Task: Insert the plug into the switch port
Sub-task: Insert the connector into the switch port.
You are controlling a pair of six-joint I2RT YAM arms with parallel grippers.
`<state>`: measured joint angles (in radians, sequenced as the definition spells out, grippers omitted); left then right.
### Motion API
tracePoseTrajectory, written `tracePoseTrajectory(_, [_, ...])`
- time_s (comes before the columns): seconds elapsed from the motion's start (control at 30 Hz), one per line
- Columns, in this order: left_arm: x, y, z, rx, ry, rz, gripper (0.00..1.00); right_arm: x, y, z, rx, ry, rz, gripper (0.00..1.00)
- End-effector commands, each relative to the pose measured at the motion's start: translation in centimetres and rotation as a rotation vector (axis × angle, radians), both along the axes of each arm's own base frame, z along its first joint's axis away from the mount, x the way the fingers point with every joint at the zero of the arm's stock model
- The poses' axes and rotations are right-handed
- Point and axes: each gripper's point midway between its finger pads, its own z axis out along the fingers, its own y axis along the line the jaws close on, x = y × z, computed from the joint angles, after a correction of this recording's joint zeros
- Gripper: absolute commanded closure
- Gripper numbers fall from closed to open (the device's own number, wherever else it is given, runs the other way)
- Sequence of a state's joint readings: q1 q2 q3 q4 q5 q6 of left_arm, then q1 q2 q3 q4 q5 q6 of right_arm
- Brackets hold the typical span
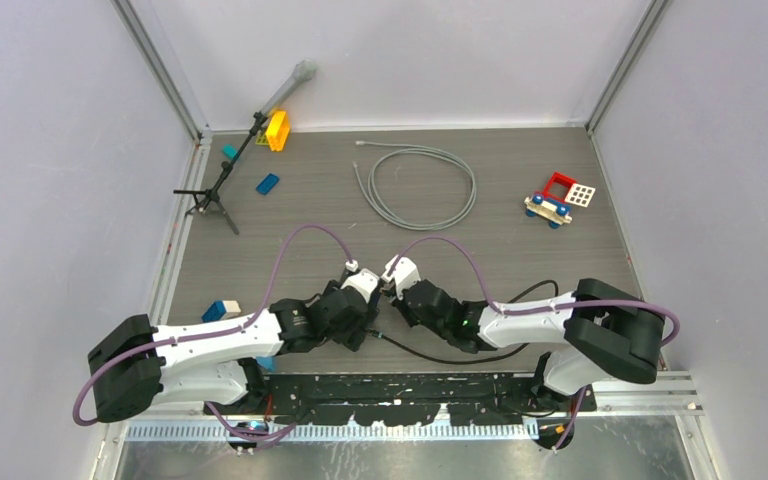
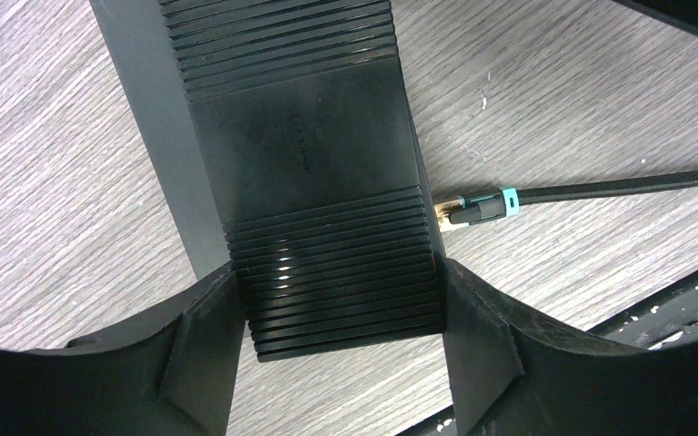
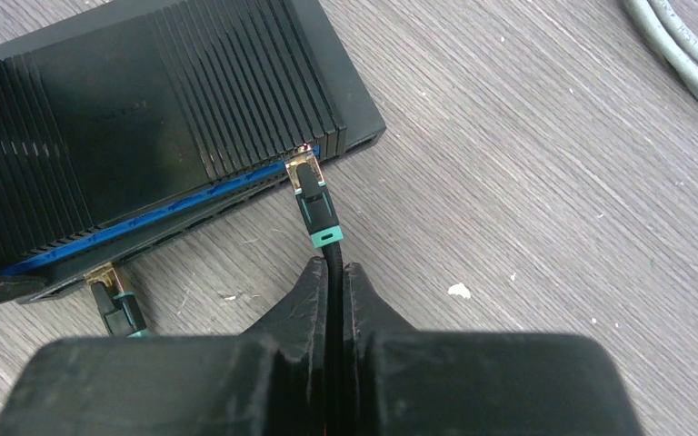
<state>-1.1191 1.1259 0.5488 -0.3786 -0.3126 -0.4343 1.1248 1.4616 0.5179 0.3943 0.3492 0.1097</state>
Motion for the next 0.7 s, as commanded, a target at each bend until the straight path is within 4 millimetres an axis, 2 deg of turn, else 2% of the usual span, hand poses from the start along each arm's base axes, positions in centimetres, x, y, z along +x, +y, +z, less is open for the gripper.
tracePoseTrajectory(0.0, [-8.8, -7.1, 1.0, -0.230, 0.247, -0.474, 1.00, 0.6, 8.9, 14.8, 0.457, -0.193, 0.201, 1.00])
tracePoseTrajectory(0.13, [-8.9, -7.2, 1.0, -0.229, 0.252, -0.481, 1.00, 0.8, 8.8, 16.0, 0.465, -0.204, 0.213, 0.99])
tracePoseTrajectory(0.4, [-9.2, -7.3, 1.0, -0.228, 0.254, -0.496, 1.00, 2.3, 8.0, 17.0, 0.507, -0.202, 0.172, 0.99])
tracePoseTrajectory(0.6, [-9.3, -7.3, 1.0, -0.230, 0.257, -0.502, 1.00, 2.5, 8.5, 18.5, 0.546, -0.198, 0.164, 1.00])
tracePoseTrajectory(0.67, [-9.3, -7.3, 1.0, -0.231, 0.254, -0.502, 1.00, 2.7, 8.8, 18.3, 0.545, -0.193, 0.161, 1.00])
